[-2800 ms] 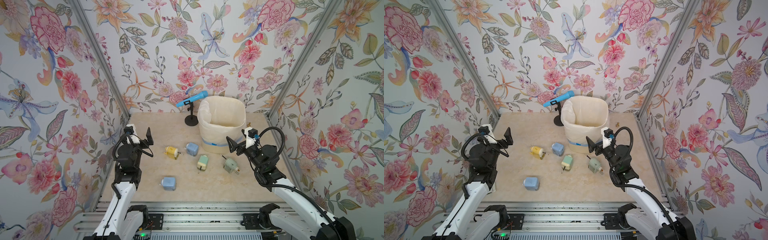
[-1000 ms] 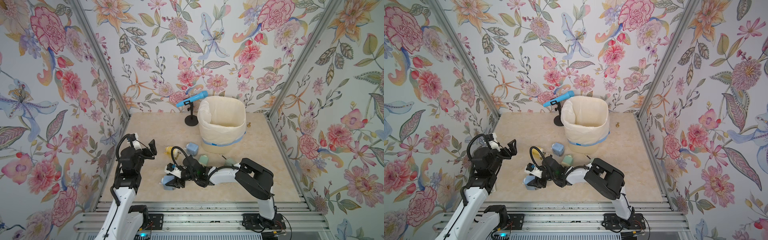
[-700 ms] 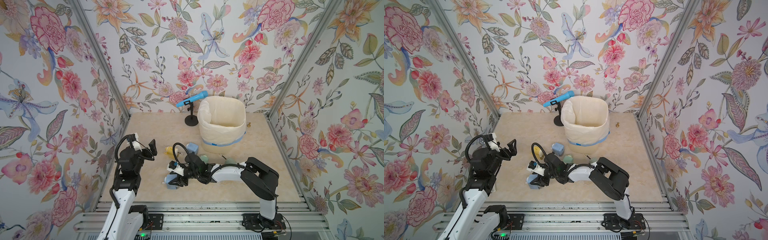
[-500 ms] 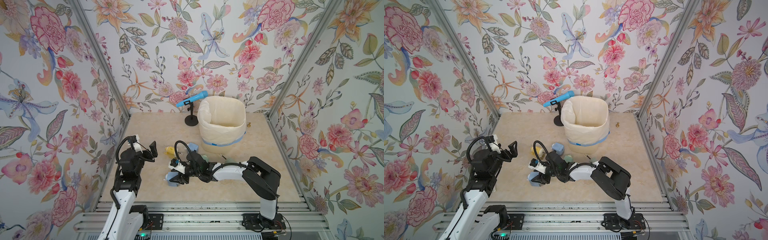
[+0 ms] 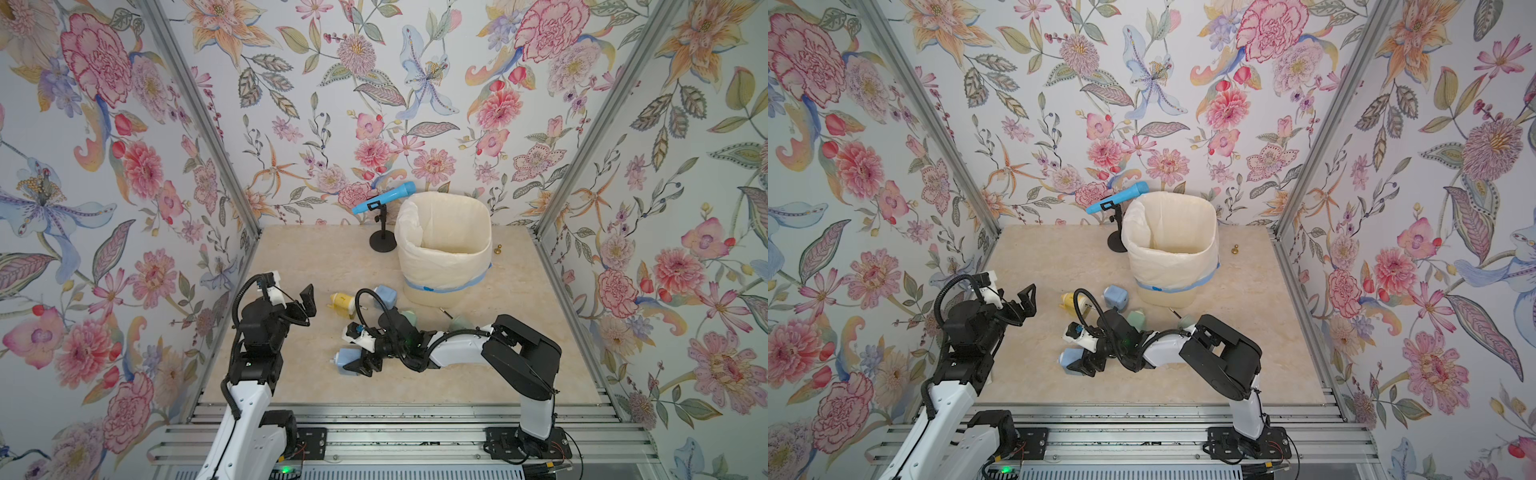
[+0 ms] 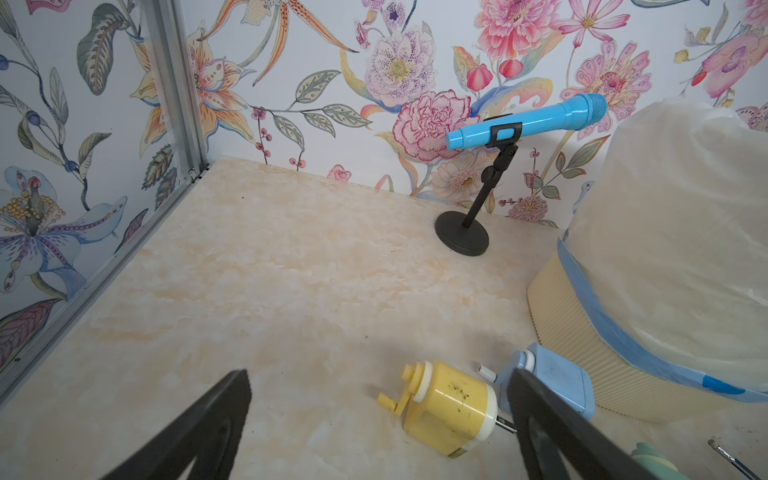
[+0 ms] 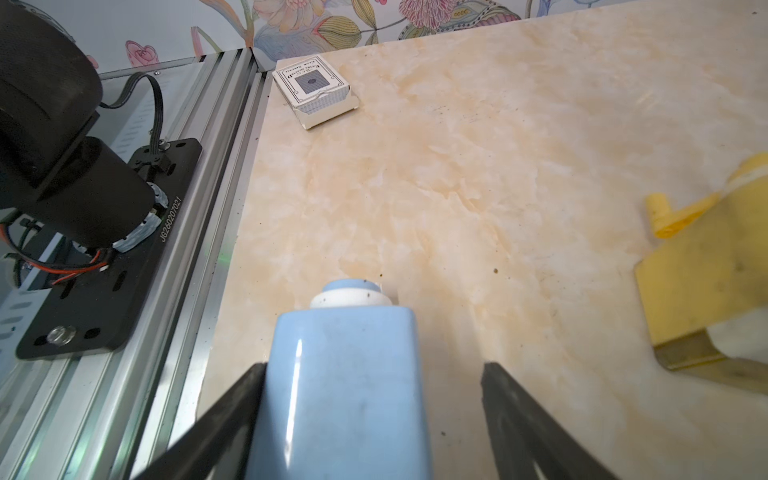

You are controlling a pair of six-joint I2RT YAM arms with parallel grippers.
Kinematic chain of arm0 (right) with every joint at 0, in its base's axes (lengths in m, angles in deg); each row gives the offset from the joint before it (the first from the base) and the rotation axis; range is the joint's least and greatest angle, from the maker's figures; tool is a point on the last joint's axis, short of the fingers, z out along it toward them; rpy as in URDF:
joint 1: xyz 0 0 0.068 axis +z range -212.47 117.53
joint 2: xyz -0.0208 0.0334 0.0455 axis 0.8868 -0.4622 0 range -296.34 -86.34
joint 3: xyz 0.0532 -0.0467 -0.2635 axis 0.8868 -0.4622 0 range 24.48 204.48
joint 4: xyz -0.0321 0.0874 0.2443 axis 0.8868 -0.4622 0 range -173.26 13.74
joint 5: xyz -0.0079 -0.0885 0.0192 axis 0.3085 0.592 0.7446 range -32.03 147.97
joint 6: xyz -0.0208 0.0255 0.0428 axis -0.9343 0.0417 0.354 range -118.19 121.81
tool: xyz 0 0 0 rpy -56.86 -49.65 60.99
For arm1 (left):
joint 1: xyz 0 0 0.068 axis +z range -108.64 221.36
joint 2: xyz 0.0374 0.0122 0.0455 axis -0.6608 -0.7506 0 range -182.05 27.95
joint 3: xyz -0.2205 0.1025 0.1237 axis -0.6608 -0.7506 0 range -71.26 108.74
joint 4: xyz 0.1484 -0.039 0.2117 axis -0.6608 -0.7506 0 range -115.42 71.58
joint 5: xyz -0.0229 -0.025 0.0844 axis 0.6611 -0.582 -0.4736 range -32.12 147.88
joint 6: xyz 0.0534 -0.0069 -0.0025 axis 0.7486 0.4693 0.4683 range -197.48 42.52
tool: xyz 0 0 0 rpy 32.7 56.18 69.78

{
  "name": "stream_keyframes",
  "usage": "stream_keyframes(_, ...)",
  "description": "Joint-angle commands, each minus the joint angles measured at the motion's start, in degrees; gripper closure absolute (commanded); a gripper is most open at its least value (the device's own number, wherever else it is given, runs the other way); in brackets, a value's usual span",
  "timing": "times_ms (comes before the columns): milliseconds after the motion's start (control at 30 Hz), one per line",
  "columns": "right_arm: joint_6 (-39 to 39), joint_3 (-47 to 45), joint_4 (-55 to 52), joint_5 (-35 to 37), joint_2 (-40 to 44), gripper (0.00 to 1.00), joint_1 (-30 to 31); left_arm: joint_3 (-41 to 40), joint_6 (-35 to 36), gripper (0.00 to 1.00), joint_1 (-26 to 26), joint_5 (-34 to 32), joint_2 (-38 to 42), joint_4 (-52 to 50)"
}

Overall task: Take out the pencil sharpener tray and clean the shavings
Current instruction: Pick up the pencil sharpener from the center of the board.

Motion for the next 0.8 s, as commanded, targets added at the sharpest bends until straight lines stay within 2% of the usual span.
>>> stream_keyframes(0, 0.1, -1.1, 1.7, -0.2, 0.4, 0.18, -0.6, -1.0, -0.1, 0.0, 0.4, 1.1, 0.4, 2.0)
stream_keyframes(133, -0.1, -1.0, -0.4, -0.8, 1.4, 0.22, -0.4, -1.2, -0.2, 0.0, 0.4, 1.3, 0.4, 2.3)
stream_keyframes(333, -1.0, 0.2, -4.4, -3.4, 1.7, 0.48, -1.0, -1.3, -0.4, 0.0, 0.4, 2.1, 0.2, 2.4)
stream_keyframes(400, -1.1, 0.7, -5.9, -4.3, 2.3, 0.52, -1.4, -1.3, -0.6, 0.0, 0.4, 2.6, 0.1, 2.6)
stream_keyframes(600, -2.5, 1.1, -9.5, -4.0, 7.4, 0.55, -2.7, -1.0, -0.9, 0.0, 0.4, 6.7, 0.2, 3.8)
stream_keyframes(700, -3.7, 1.7, -12.5, -3.7, 11.6, 0.55, -4.1, -0.7, -0.5, 0.0, 0.3, 11.4, 0.8, 4.6)
stream_keyframes(767, -4.7, 2.7, -16.1, -3.9, 14.5, 0.55, -5.7, -1.1, -0.4, 0.0, 0.2, 16.7, 1.5, 6.4)
